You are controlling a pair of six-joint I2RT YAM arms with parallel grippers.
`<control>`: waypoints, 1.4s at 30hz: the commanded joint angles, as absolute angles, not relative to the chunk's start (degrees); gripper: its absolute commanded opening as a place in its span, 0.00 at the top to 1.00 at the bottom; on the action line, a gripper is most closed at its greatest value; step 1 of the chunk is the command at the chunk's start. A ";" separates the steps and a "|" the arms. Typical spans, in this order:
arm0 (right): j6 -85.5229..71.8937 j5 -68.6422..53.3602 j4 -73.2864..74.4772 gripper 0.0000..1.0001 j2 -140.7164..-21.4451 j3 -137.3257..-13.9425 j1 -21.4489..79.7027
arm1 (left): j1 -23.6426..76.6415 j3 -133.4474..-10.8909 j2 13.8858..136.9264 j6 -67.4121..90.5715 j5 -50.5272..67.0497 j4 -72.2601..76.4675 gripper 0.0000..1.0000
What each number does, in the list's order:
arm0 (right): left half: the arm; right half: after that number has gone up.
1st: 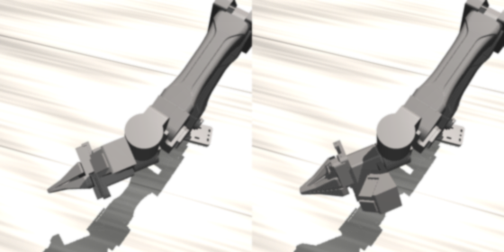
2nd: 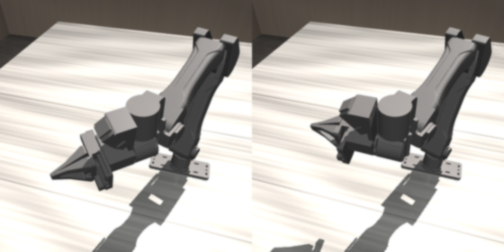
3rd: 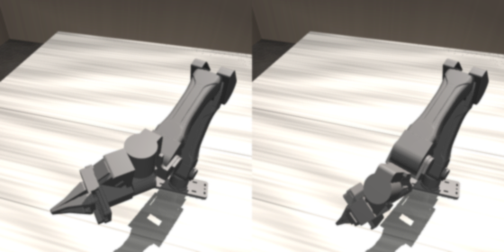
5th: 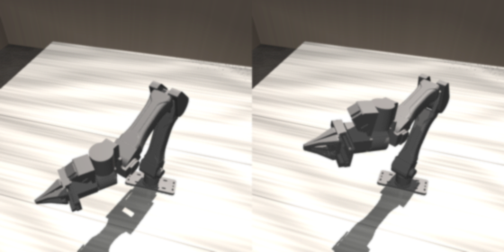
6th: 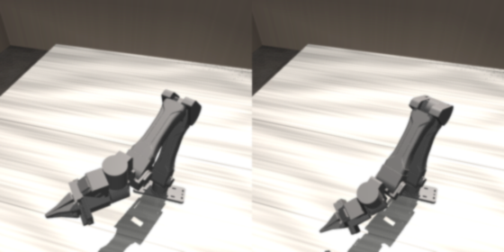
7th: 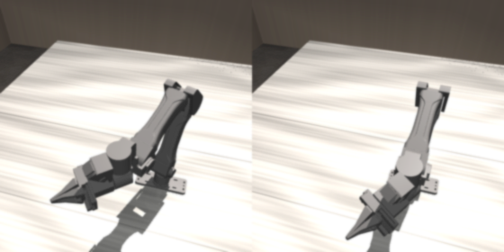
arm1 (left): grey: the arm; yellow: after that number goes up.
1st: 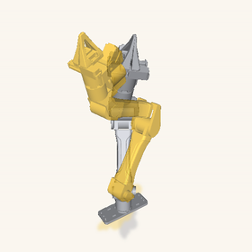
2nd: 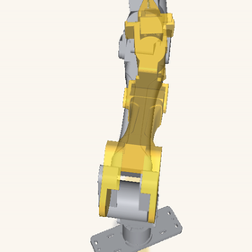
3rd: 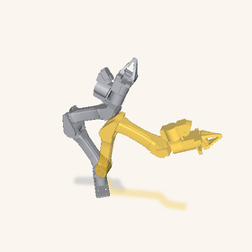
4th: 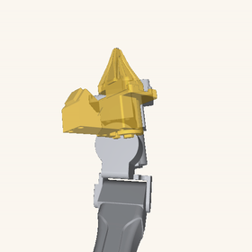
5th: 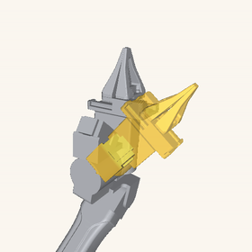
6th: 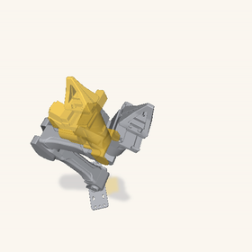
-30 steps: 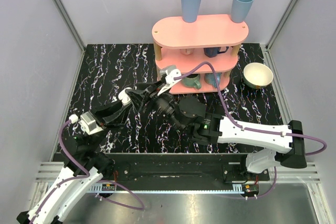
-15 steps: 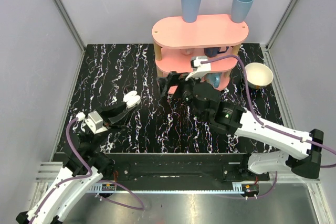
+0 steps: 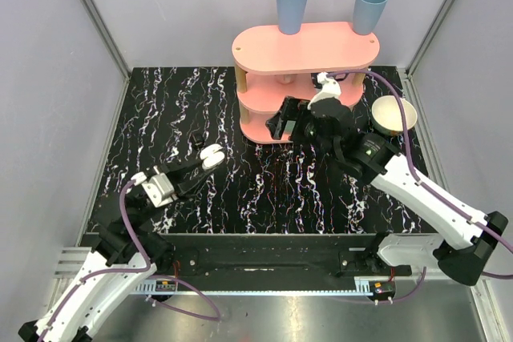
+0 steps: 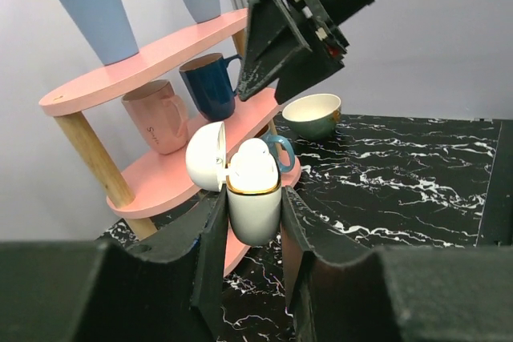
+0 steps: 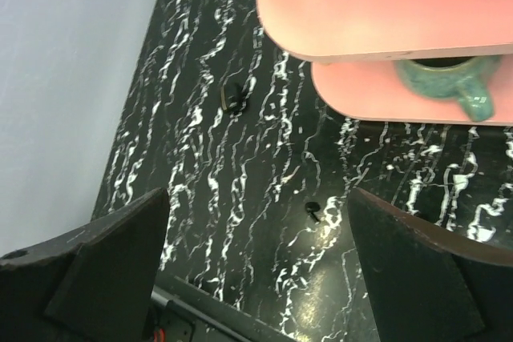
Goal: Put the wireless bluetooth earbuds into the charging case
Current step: Close the charging case with the earbuds.
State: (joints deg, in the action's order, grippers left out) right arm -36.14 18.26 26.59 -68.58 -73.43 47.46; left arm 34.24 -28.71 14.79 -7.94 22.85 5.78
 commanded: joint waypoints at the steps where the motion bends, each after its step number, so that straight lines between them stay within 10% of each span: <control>1: -36.74 9.32 28.83 0.00 -69.52 -78.83 47.46 | 34.28 -31.90 16.96 -10.90 28.03 6.59 1.00; 19: -35.33 -7.90 17.85 0.00 -76.28 -84.90 47.64 | 34.28 -31.20 20.30 -8.00 33.39 11.07 1.00; 42: -30.15 -0.35 21.62 0.00 -78.23 -83.59 55.11 | 34.36 -29.27 27.25 -2.29 30.50 22.94 1.00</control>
State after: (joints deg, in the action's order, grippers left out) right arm -31.83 -1.21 20.91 -80.73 -84.36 54.26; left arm 34.24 -29.34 26.81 -3.79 32.73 16.05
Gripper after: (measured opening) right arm 0.994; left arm 0.325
